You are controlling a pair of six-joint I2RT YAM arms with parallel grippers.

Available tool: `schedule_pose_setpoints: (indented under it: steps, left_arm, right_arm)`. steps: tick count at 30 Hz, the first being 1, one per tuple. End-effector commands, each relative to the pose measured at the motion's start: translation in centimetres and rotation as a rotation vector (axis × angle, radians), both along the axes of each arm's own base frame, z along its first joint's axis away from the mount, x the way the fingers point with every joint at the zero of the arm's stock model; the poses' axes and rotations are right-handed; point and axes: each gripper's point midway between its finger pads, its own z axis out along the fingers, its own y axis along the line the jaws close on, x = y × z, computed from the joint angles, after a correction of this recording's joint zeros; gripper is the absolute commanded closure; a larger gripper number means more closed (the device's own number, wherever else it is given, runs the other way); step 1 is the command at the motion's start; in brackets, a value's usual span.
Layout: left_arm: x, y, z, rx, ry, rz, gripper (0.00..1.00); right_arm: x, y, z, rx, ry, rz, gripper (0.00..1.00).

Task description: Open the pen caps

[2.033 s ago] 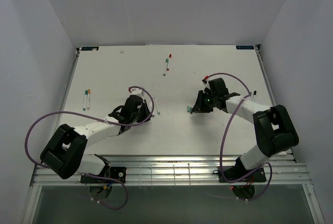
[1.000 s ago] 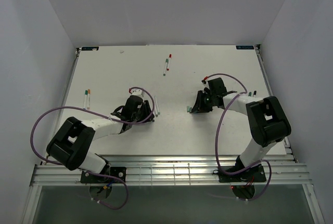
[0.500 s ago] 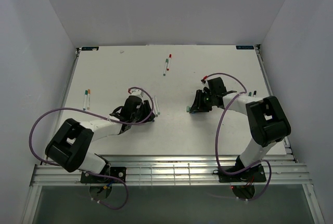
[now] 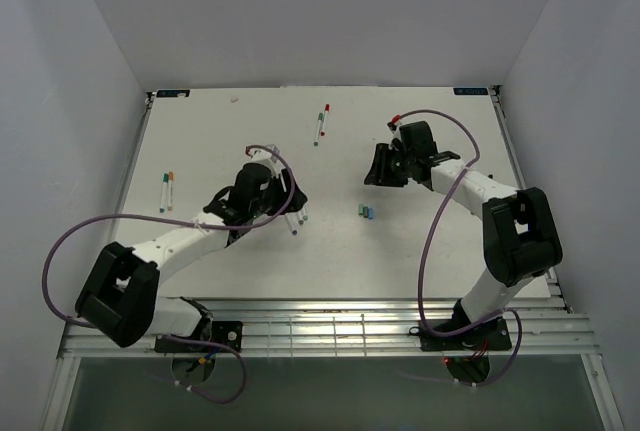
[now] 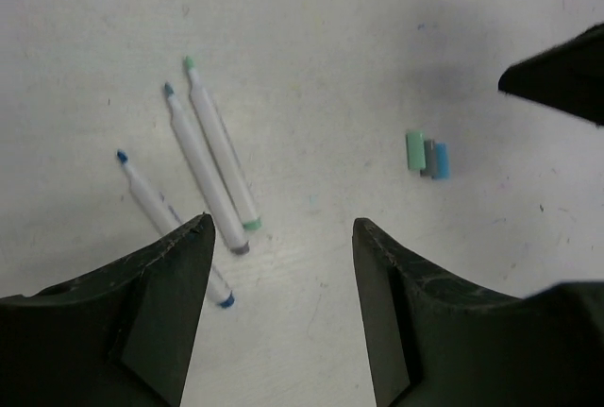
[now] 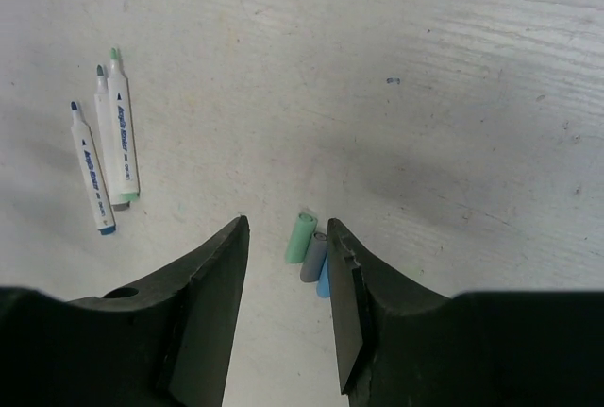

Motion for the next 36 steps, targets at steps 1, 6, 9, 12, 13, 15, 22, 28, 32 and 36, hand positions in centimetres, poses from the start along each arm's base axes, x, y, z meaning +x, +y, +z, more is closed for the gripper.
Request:
schedule_pose_setpoints:
  steps: [1, 6, 9, 12, 13, 15, 22, 28, 32, 36]
  left_arm:
    - [4.1, -0.3, 2.5, 0.081, -0.058, 0.036, 0.29]
    - [9.6, -0.5, 1.2, 0.313, -0.043, 0.045, 0.26]
    - [12.7, -1.2, 0.5, 0.403, -0.057, 0.028, 0.26]
    - [15.2, -1.8, -0.2, 0.455, -0.081, 0.012, 0.26]
    - [15.8, -1.7, -0.4, 0.481, -0.091, 0.002, 0.26]
    - [17.2, -2.0, -0.9, 0.501, -0.097, -0.001, 0.26]
    - [20.3, -4.1, -1.8, 0.502, -0.155, -0.097, 0.27]
    - [22.6, -5.1, -3.2, 0.506, -0.140, -0.111, 0.27]
    - [23.8, -5.4, -3.9, 0.495, -0.133, -0.110, 0.27]
    - [24.8, -5.7, -4.4, 0.488, -0.127, -0.102, 0.27]
  right_arm:
    - [0.1, -0.3, 2.2, 0.003, -0.042, 0.001, 0.55]
    - [-0.7, -0.9, 3.1, 0.002, -0.068, -0.005, 0.55]
    - [-1.2, -1.1, 3.6, 0.002, -0.079, -0.005, 0.55]
    - [-1.6, -1.1, 4.2, 0.012, -0.096, 0.003, 0.55]
    - [-1.8, -1.2, 4.1, 0.012, -0.095, 0.005, 0.55]
    - [-2.0, -1.2, 4.3, 0.013, -0.103, 0.011, 0.55]
    - [-2.5, -1.6, 3.6, -0.001, -0.097, 0.016, 0.54]
    - [-2.6, -1.5, 3.3, 0.003, -0.094, 0.018, 0.54]
    - [-2.5, -1.5, 3.1, 0.005, -0.095, 0.019, 0.54]
    - [-2.6, -1.6, 2.6, 0.013, -0.084, 0.022, 0.54]
